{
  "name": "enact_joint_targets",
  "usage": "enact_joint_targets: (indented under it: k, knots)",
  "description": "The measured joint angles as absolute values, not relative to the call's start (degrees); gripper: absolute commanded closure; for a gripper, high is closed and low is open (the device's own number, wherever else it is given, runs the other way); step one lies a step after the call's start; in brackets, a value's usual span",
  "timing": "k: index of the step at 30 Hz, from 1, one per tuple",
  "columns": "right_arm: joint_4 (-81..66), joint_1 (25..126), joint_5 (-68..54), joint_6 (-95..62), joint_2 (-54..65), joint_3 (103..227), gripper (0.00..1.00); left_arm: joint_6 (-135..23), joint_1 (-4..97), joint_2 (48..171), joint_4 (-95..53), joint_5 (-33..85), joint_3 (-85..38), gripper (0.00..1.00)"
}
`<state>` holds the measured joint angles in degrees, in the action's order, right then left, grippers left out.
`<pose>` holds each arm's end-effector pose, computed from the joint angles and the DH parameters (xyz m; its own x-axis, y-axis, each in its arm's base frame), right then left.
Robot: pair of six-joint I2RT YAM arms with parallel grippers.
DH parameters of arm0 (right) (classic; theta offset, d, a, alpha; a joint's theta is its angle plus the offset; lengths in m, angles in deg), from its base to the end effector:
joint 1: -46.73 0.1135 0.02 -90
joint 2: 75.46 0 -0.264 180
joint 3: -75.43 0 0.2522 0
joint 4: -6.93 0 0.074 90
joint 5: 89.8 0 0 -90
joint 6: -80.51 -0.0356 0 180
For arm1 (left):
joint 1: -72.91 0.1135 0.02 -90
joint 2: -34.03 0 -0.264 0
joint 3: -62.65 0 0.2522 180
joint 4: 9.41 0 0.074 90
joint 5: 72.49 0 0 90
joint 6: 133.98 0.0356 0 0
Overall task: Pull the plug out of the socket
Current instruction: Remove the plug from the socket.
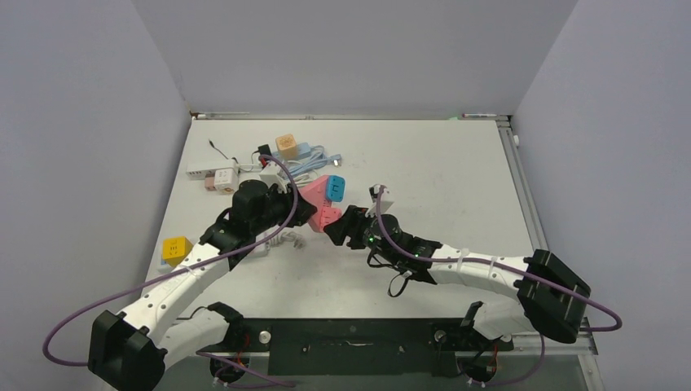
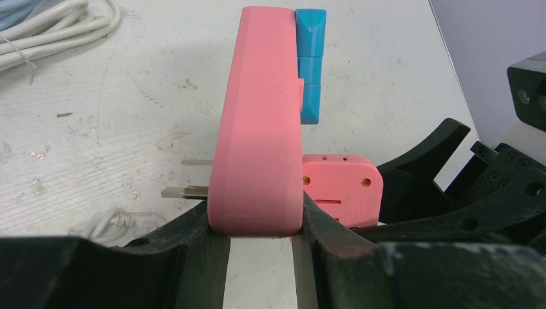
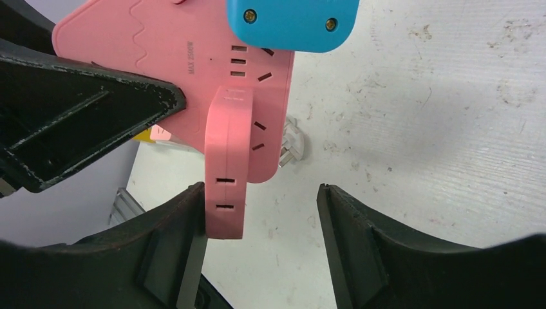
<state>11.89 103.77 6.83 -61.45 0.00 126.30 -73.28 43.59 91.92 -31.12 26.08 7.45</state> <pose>0.1591 0.2378 0.2274 -0.7224 0.3238 -0.6109 -0.3332 0.6112 0.7179 0.1988 -0.1178 0.2802 -0.6090 -0.2130 -0.7641 0.3492 0.7929 -0.4994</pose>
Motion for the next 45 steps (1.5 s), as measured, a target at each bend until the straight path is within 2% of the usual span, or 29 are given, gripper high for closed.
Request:
enact_joint_targets:
  k: [13,31,38,45]
  knots:
    - [11.4,103.2,6.1,-61.3,3.2,131.7,0.56,-73.3,43.6,93.0,-31.1,26.8,7.4,1.0]
    - [11.0,102.1,4.2,-61.4,5.0,131.9,0.68,-73.3,43.6,93.0,-31.1,27.0,7.4,1.0]
    - [11.8,101.8,3.2,-62.5,5.0,131.9,0.83,-73.3,43.6,93.0,-30.7,27.2,7.4,1.0]
    - [14.2,100.4,1.8,-64.7,5.1,130.8,0.93,-73.1,43.6,93.0,-29.7,27.0,7.4,1.0]
